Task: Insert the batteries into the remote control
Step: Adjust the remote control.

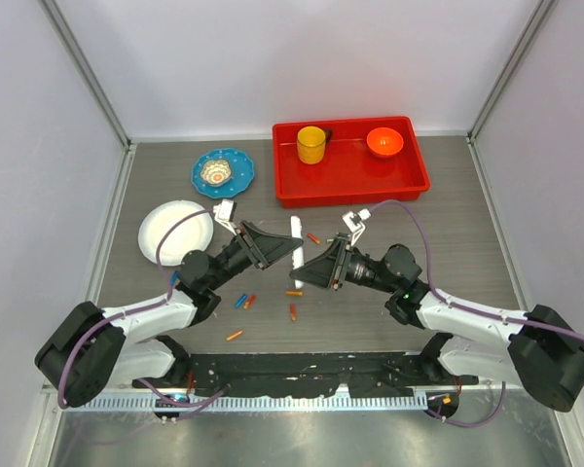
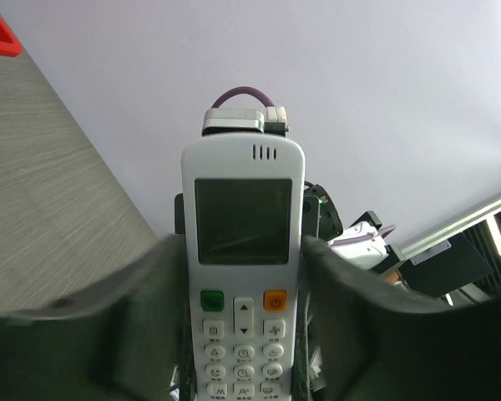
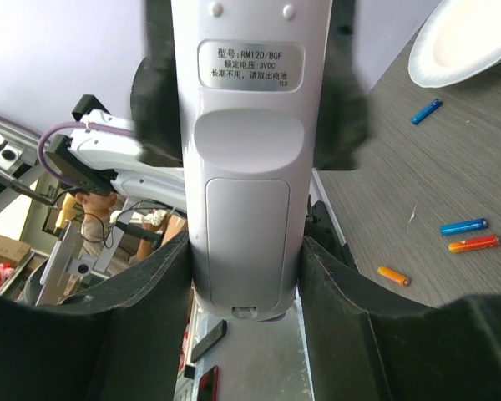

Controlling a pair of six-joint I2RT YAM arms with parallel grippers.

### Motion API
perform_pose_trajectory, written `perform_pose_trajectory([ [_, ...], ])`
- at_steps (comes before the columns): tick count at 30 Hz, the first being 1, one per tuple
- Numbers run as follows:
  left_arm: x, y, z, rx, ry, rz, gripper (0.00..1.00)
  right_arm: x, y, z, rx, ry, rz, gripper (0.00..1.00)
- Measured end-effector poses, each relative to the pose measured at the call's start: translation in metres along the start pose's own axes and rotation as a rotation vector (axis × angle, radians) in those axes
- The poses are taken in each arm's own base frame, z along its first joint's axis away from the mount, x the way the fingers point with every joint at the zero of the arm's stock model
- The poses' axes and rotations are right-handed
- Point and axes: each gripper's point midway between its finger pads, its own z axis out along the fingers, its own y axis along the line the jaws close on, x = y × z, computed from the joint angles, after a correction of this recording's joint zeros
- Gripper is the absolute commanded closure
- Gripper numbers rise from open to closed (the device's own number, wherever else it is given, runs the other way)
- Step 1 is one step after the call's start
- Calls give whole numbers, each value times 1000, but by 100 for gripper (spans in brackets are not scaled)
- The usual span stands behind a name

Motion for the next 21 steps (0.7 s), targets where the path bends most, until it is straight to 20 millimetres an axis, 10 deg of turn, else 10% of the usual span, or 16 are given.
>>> perform_pose_trajectory([
  [3,1,1,0,-9,4,-5,0,4,2,-2,-4,22,-8,93],
  [12,-11,1,-1,-93,-3,41,0,11,13,-19,49,77,-125,99],
  [21,-52,15,6,-415,-70,233,0,-15,-21,-35,531,163,-416,99],
])
